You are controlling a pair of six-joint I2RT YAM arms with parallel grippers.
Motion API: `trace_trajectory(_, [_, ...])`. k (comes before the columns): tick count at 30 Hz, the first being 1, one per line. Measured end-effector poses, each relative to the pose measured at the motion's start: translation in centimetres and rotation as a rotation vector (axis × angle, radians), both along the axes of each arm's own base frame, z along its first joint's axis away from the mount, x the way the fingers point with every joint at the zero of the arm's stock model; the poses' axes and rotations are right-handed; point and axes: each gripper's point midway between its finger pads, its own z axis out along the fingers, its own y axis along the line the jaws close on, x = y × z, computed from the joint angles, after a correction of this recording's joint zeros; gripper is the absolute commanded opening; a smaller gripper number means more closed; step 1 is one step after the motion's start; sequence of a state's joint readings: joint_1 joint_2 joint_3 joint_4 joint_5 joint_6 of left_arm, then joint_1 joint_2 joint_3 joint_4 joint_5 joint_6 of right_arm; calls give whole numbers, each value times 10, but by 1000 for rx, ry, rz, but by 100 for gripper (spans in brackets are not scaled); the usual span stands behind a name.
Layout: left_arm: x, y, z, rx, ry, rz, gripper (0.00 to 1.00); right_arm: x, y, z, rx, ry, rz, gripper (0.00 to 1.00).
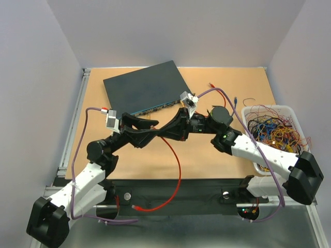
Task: Insert the plug into the switch port
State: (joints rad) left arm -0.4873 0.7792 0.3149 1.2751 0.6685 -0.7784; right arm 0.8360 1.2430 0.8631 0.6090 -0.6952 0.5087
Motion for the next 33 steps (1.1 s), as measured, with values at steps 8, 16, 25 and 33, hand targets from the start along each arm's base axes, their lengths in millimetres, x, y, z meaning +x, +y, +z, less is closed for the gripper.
trace_trajectory(8, [3, -1, -2, 7, 3, 13, 21, 5, -2, 1, 2, -6, -19, 0])
trace_trajectory(16, [2, -3, 3, 7, -4, 12, 0, 7, -6, 6, 12, -24, -35, 8])
trace_trajectory(25, [29, -7, 3, 62, 107, 101, 0, 28, -19, -3, -75, -66, -186, 65])
trace_trajectory(33, [62, -13, 26, 102, 285, 258, 0, 60, -35, 14, -166, -170, -404, 65])
